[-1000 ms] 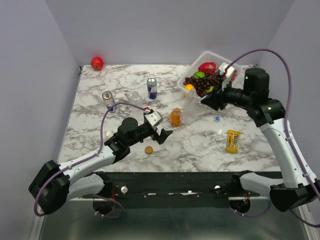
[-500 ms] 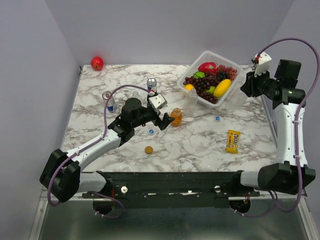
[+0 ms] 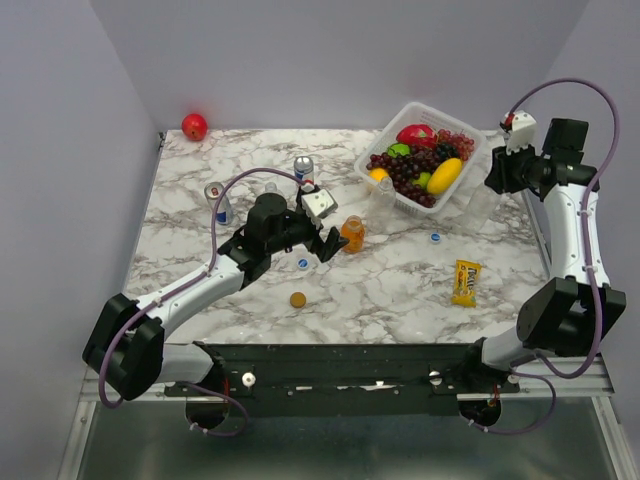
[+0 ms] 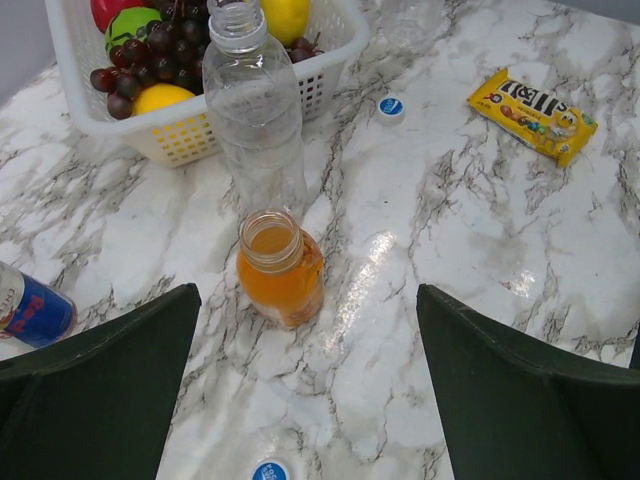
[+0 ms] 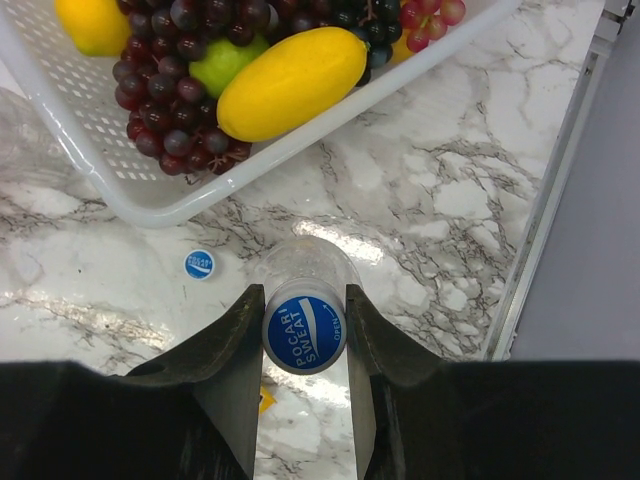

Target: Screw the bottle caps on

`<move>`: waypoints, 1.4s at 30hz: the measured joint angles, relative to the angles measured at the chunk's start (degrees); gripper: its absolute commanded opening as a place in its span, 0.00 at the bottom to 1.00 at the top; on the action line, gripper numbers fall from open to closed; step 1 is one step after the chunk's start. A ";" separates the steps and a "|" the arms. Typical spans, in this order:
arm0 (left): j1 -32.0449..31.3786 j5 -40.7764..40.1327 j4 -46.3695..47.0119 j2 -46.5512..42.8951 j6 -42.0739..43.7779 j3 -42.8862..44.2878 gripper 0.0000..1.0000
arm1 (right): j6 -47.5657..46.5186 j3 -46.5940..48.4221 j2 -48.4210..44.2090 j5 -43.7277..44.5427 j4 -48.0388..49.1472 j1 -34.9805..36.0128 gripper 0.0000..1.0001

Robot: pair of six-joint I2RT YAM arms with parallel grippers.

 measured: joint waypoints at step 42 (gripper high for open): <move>0.00 -0.44 -2.12 0.50 -0.04 0.00 0.99 | 1.01 -4.50 3.80 3.65 6.05 0.00 0.54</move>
